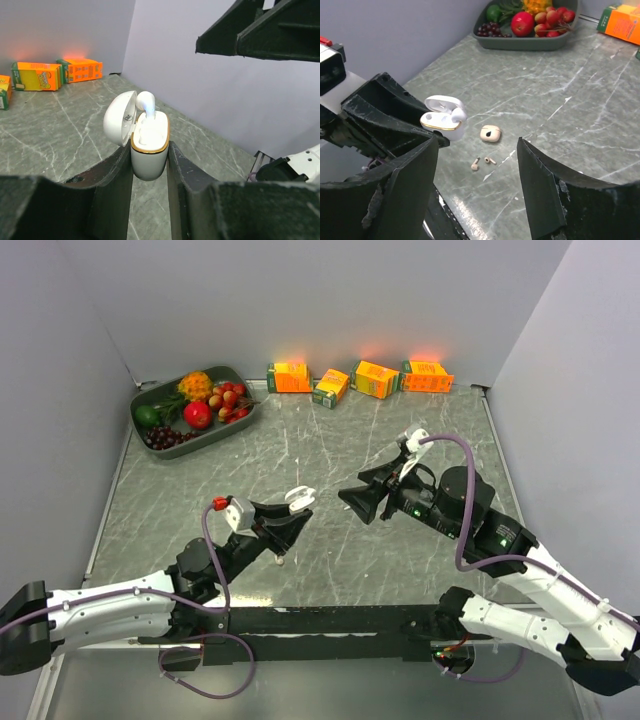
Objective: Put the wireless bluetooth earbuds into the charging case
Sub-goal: Place the earbud in the charging case.
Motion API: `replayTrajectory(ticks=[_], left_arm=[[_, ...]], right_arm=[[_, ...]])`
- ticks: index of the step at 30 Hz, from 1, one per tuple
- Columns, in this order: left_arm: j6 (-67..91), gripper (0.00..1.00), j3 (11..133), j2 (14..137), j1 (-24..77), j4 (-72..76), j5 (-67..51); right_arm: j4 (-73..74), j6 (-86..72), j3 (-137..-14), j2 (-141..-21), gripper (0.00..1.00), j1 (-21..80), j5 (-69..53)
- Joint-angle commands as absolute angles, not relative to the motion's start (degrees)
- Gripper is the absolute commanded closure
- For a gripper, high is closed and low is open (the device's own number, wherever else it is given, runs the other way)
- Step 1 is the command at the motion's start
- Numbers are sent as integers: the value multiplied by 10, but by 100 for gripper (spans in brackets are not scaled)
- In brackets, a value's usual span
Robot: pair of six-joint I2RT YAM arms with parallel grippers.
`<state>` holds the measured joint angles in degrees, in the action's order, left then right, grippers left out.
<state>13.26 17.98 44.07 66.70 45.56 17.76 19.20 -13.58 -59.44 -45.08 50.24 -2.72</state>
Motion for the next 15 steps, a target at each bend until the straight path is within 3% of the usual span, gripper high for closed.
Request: replayTrajectory(ticks=[1, 2, 3, 5, 7, 9, 11, 13, 15], left_arm=[[134, 99, 172, 428, 659, 478, 132], [134, 99, 174, 429, 657, 474, 132], [134, 97, 173, 427, 657, 473, 131], [128, 91, 173, 427, 657, 470, 126], [117, 99, 176, 431, 657, 467, 108], [100, 99, 166, 432, 657, 486, 98], [93, 99, 149, 429, 657, 525, 100], [90, 99, 146, 431, 657, 530, 104], [86, 99, 148, 432, 657, 526, 101]], right_arm=[[164, -139, -593, -444, 33, 496, -45], [171, -147, -596, -446, 52, 495, -29], [177, -154, -600, -453, 60, 493, -22], [196, -157, -614, -463, 67, 493, -30], [226, -160, -641, -489, 68, 493, -37], [257, -164, -678, -524, 58, 493, -40], [264, -161, -685, -535, 37, 494, -47], [244, -161, -667, -525, 29, 493, -52], [222, -159, -650, -505, 14, 493, -47]])
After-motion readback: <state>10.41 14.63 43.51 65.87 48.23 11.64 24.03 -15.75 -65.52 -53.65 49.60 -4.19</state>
